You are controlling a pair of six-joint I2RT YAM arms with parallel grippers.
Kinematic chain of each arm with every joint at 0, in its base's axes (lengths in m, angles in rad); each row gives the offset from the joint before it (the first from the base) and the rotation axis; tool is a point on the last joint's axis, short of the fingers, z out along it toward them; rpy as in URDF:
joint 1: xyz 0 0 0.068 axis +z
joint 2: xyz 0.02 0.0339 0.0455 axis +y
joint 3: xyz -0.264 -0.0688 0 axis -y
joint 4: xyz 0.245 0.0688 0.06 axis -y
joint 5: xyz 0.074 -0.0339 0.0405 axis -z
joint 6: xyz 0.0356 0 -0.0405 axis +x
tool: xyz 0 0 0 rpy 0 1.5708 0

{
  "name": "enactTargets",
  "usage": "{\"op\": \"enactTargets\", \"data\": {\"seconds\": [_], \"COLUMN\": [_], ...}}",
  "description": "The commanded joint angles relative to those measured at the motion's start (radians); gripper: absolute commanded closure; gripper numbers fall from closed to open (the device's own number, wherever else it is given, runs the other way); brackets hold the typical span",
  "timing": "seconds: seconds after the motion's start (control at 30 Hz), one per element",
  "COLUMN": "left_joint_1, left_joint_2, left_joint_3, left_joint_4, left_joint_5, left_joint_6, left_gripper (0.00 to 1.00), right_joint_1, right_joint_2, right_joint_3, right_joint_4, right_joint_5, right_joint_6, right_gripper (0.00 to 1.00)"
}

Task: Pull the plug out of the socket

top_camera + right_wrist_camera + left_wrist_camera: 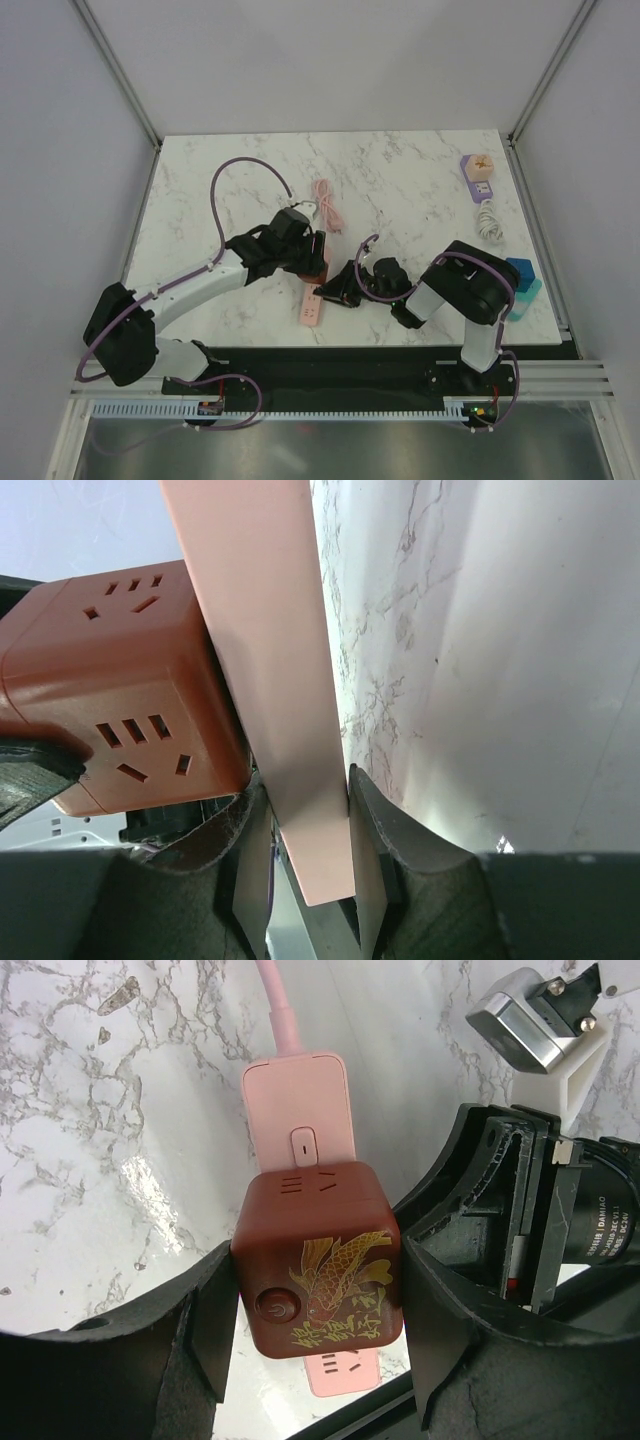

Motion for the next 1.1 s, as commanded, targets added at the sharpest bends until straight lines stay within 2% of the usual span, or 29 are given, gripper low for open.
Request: {"op": "enactTargets", "data": {"seconds": [0.0,0.17,0.37,0.57,0.67,0.8,0.83,0.87,0.9,0.93,1.0,1.07], "left_joint_1": [-0.028,-0.016,0.075,0.073,0.041,0.03,0.03,0.03,0.03,0.03,0.03,0.03], "left_joint_2": [-0.147,-0.15,-0.112,-0.062,-0.059,-0.049,-0.047,-0.049,-0.052,-0.058,-0.062,-0.052], "left_joint_3": [-0.003,-0.005,0.012,0.076,0.088,0.084,0.084,0.084,0.087,0.09,0.107,0.127], "left_joint_4": [0.13,0.144,0.11,0.009,-0.023,-0.06,-0.063,-0.066,-0.071,-0.078,-0.086,-0.107], "left_joint_5": [0.151,0.191,0.316,0.258,0.158,0.107,0.097,0.072,0.058,0.052,0.011,-0.002], "left_joint_6": [0.012,-0.061,-0.152,-0.109,-0.057,-0.032,-0.028,-0.026,-0.023,-0.023,-0.013,-0.005], "left_gripper": [0.98,0.98,0.98,0.98,0.98,0.98,0.94,0.81,0.44,0.31,0.15,0.1], "right_joint_1": [-0.04,-0.04,-0.042,-0.042,-0.042,-0.042,-0.042,-0.042,-0.042,-0.042,-0.043,-0.04], "right_joint_2": [0.084,0.095,0.072,0.053,0.047,0.032,0.021,0.015,0.011,0.003,-0.002,-0.009], "right_joint_3": [-0.05,-0.061,-0.064,-0.053,-0.04,-0.026,-0.024,-0.023,-0.024,-0.023,-0.013,-0.006], "right_joint_4": [-0.183,-0.165,-0.187,-0.227,-0.241,-0.276,-0.286,-0.298,-0.301,-0.306,-0.327,-0.341], "right_joint_5": [0.13,0.131,0.137,0.144,0.134,0.127,0.127,0.127,0.127,0.127,0.127,0.125], "right_joint_6": [0.097,0.097,0.076,0.051,0.032,-0.007,-0.014,-0.028,-0.033,-0.037,-0.056,-0.07], "right_gripper": [1.0,1.0,1.0,1.0,1.0,1.0,1.0,1.0,1.0,1.0,1.0,1.0]}}
